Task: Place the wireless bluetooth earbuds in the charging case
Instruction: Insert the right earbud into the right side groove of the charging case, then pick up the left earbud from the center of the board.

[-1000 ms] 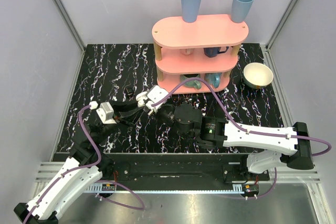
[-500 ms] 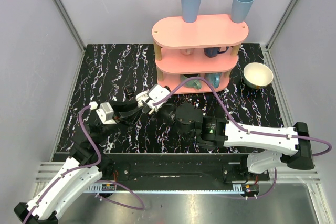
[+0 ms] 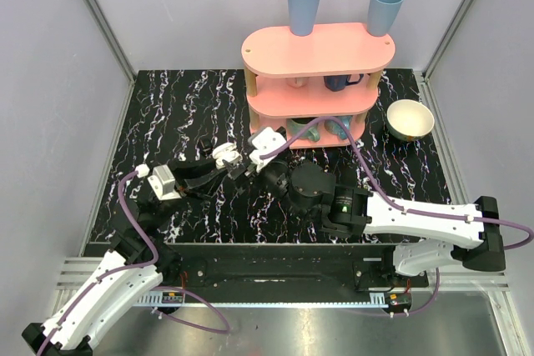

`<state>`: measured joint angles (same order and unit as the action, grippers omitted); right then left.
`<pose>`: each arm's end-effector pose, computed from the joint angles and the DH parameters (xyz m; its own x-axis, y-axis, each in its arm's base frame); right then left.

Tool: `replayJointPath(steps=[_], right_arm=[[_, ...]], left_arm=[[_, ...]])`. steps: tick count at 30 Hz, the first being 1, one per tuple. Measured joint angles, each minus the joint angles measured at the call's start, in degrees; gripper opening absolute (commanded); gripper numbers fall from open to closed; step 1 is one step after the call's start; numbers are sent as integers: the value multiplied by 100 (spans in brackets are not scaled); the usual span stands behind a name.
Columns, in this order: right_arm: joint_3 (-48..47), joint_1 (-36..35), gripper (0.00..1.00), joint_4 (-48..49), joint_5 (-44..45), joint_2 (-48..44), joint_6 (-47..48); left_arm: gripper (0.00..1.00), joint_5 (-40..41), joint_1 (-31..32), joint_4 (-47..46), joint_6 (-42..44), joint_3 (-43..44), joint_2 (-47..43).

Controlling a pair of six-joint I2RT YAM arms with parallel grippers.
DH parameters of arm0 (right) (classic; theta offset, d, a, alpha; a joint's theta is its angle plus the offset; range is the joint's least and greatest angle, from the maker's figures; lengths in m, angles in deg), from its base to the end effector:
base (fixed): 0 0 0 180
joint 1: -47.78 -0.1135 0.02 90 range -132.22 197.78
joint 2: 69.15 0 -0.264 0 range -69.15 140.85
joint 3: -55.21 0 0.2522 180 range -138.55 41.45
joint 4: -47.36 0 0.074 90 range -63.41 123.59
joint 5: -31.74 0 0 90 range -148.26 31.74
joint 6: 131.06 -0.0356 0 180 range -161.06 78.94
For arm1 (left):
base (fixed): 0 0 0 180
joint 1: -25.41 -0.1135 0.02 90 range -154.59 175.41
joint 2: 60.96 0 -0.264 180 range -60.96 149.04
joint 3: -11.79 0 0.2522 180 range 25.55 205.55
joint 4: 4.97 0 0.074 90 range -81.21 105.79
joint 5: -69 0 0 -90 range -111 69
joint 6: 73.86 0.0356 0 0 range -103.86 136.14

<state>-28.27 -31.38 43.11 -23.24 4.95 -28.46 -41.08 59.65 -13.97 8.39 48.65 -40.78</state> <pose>0.0763 0.2901 0.4177 0.1684 -0.0704 -0.9832 -0.6764 0.7173 -0.1672 0.0846 -0.0723 0.3235 0.2492 -0.3228 -0.9131 0.8254 0.5640 0.0259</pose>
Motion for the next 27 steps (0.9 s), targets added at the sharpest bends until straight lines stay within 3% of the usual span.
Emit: replayJointPath(steps=[10, 16, 20, 27], right_arm=[[2, -4, 94, 363, -105, -697, -608], [39, 76, 96, 750, 1073, -1196, -778], [50, 629, 96, -35, 1576, -1246, -1692], [48, 1950, 93, -2194, 1064, -1244, -3554]], left_arm=[[0, 83, 0, 35, 39, 2, -87], [0, 103, 0, 76, 131, 2, -188], [0, 103, 0, 96, 195, 2, -251], [0, 107, 0, 310, 382, 37, -358]])
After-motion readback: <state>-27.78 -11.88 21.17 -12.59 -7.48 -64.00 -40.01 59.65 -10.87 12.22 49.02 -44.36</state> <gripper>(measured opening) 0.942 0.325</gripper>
